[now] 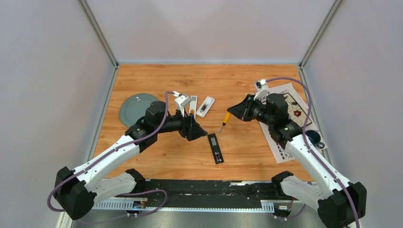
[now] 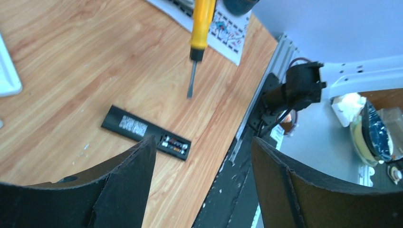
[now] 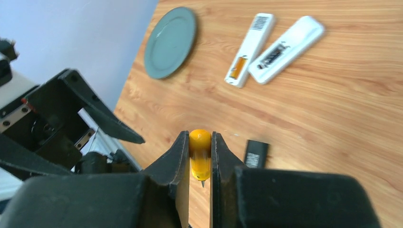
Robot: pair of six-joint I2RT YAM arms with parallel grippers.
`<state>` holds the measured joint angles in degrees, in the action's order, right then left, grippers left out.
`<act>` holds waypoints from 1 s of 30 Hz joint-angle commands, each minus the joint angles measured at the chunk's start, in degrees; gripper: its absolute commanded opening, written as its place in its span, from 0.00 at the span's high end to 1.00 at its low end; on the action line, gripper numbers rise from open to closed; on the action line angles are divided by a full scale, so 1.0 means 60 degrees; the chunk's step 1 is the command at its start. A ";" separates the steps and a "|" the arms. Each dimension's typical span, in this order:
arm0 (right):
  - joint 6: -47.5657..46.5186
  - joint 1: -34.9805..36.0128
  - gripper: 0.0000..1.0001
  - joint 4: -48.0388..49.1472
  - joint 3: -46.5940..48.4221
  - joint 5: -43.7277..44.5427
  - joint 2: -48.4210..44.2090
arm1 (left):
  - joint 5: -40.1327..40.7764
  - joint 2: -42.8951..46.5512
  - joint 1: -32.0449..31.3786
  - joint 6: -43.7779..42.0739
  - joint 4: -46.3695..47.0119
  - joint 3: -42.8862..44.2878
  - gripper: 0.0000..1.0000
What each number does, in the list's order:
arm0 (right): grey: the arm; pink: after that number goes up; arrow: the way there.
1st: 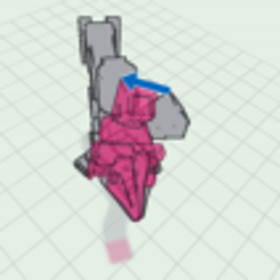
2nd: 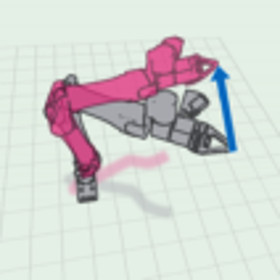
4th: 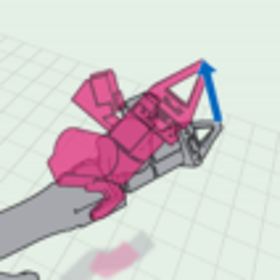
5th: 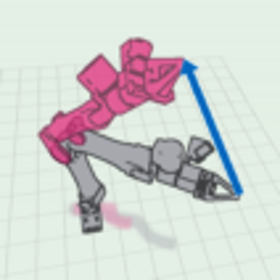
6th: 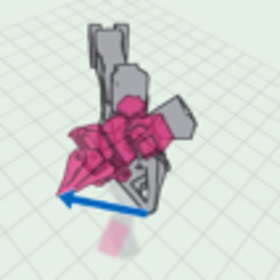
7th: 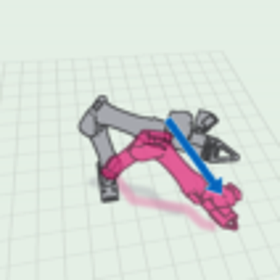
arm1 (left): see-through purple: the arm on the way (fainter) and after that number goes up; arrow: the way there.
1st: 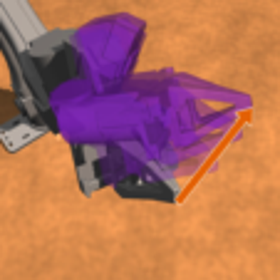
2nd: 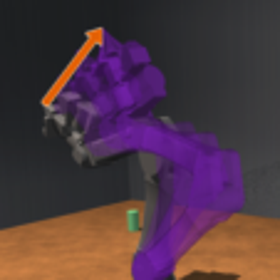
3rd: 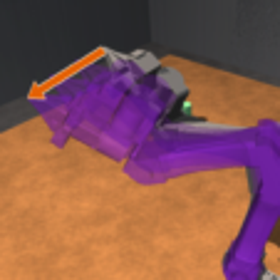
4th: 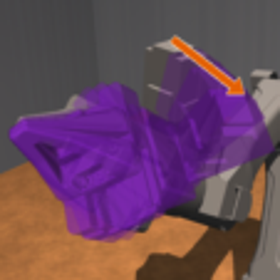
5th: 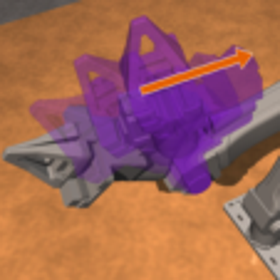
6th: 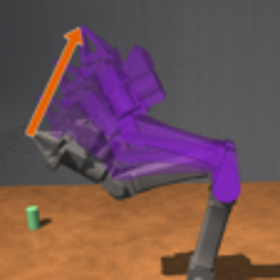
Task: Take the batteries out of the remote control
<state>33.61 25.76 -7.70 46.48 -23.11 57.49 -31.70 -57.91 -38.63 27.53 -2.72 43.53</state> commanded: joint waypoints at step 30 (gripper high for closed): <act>-0.0518 -0.3004 1.00 -0.2173 -0.1448 0.1010 -0.1774 | -0.1118 -0.6856 -0.2599 0.0011 0.2475 0.0302 0.30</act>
<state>32.21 8.16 -20.78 36.40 -17.56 48.64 -37.52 -96.20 -52.56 27.05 7.66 41.76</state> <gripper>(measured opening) 0.143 0.698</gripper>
